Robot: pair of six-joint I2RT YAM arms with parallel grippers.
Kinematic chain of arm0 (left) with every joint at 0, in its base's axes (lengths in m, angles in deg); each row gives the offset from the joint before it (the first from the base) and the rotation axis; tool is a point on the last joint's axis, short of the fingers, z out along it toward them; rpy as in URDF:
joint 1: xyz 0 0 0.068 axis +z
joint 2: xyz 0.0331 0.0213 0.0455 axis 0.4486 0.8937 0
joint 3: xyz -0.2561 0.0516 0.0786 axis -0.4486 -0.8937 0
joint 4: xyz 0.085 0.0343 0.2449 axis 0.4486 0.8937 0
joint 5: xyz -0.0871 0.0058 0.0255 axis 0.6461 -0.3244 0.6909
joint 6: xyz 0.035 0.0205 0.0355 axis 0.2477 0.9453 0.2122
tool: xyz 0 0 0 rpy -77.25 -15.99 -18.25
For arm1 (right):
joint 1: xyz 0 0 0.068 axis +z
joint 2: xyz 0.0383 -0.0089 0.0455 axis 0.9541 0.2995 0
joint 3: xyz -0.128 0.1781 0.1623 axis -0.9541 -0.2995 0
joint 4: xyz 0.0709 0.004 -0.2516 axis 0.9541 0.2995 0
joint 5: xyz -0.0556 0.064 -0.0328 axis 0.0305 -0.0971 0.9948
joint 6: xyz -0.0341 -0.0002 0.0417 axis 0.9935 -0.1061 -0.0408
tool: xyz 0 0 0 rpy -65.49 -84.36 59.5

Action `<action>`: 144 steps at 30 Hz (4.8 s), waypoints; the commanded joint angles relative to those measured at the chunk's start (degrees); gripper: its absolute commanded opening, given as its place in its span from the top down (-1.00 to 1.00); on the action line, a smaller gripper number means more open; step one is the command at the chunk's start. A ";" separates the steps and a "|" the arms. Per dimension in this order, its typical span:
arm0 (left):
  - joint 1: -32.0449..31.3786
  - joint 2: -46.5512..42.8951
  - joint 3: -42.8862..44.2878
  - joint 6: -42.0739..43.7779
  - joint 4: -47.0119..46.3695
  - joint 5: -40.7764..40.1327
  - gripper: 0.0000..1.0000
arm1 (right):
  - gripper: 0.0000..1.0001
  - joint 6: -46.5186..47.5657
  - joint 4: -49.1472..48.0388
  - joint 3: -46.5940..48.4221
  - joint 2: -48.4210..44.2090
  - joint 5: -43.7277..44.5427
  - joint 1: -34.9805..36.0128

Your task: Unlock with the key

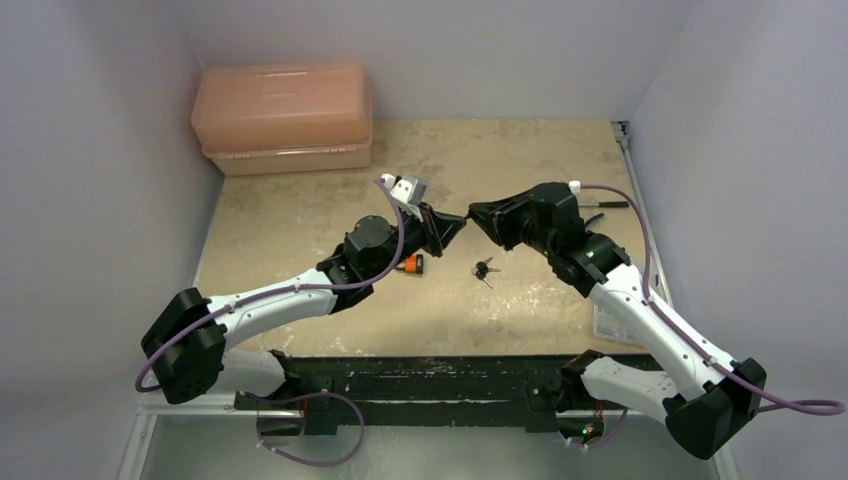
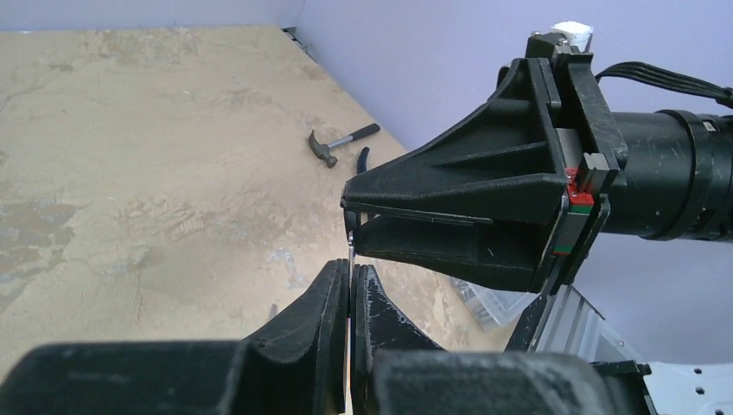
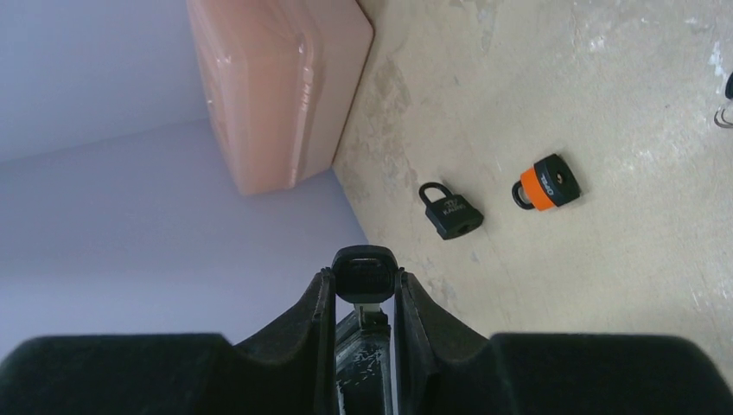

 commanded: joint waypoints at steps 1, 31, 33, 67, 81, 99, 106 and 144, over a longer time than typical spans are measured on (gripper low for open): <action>0.13 1.33 4.72 1.19 0.84 -0.49 1.00 | 0.97 0.39 -2.58 0.01 -2.01 -1.67 0.43; 15.04 -6.96 21.20 4.87 36.92 43.46 1.00 | -0.96 64.25 -32.67 -5.70 -12.28 -30.06 0.43; 15.22 -6.50 22.89 4.96 38.03 46.52 1.00 | -0.94 64.63 -32.63 -4.99 -11.64 -32.45 0.35; 16.18 -11.24 25.46 -0.80 34.92 56.35 1.00 | 0.14 63.38 -36.34 -2.57 -12.53 -48.19 0.42; 16.14 -10.89 23.37 -0.94 34.66 55.41 1.00 | 0.62 60.65 -41.10 -4.14 -11.95 -48.39 0.39; 16.17 -10.07 24.76 2.53 41.22 51.54 0.24 | 1.00 61.95 -37.46 -6.76 -13.57 -43.50 0.41; 16.13 -11.02 28.30 11.78 53.77 40.10 -0.28 | 1.00 62.18 -33.14 -10.14 -17.83 -29.93 0.37; 25.33 6.67 14.12 107.25 71.43 5.08 -0.61 | 1.00 57.16 -27.71 -19.16 -28.10 -24.47 0.34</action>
